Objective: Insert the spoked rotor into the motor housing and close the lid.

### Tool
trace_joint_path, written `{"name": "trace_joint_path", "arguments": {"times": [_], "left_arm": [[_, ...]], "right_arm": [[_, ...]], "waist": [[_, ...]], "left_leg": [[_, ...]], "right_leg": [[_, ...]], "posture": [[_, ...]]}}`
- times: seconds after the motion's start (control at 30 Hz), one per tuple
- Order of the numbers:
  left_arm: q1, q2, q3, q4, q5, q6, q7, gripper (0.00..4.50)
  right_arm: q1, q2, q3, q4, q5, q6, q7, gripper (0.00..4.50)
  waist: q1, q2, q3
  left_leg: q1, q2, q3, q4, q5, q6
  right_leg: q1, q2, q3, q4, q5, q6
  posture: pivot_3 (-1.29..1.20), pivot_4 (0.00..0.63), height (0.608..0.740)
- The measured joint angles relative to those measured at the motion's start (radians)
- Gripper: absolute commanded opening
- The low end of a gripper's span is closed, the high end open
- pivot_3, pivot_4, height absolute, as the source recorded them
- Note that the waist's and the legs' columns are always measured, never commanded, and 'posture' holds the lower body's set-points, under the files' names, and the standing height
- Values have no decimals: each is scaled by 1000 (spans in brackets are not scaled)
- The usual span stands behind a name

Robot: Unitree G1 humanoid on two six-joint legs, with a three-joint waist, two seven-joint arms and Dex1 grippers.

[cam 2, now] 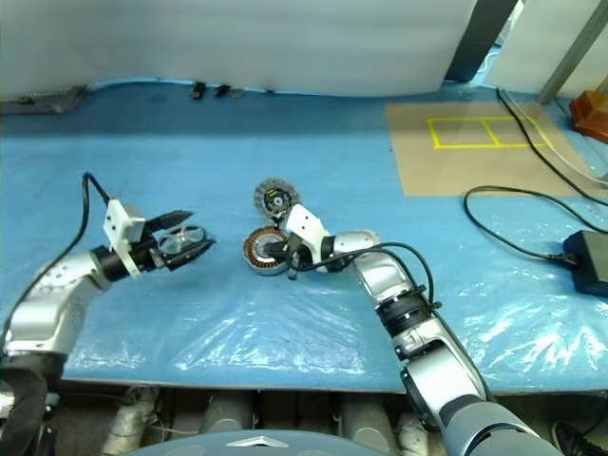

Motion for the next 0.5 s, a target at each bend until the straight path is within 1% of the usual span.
{"name": "trace_joint_path", "arguments": {"times": [0.1,0.13,0.23,0.27,0.37,0.5], "left_arm": [[-116,66,-21,124,32,39,-74,4500],[-163,82,-37,179,51,44,-104,4317],[-284,107,-86,342,122,39,-176,3613],[-317,110,-106,391,146,37,-197,3214],[-390,107,-162,512,218,18,-247,2211],[-460,101,-201,600,271,23,-308,2211]], "right_arm": [[15,-16,-2,-41,0,19,-2,41],[25,-20,-1,-60,0,26,-3,11],[54,-22,0,-108,1,47,-12,0],[62,-22,0,-124,1,55,-21,0],[81,-23,-2,-156,2,73,-47,0],[112,-24,-11,-189,4,84,-79,0]], "waist": [[0,0,0],[1,0,0],[2,0,0],[3,0,0],[0,0,0],[3,-1,0]], "left_leg": [[-1,0,0,0,0,0],[-1,0,0,0,0,0],[-1,-1,0,0,0,0],[-2,-1,-1,0,0,0],[-3,-1,-1,-1,0,-1],[-6,0,-1,-1,0,-1]], "right_leg": [[0,0,0,-1,0,0],[0,0,0,-1,0,0],[-1,0,0,-2,0,0],[-1,0,0,-2,0,0],[-1,1,-1,-3,0,0],[-3,1,-1,-3,0,1]], "posture": [[0,150,740],[0,150,740],[0,150,740],[0,150,740],[0,150,740],[0,150,740]]}}
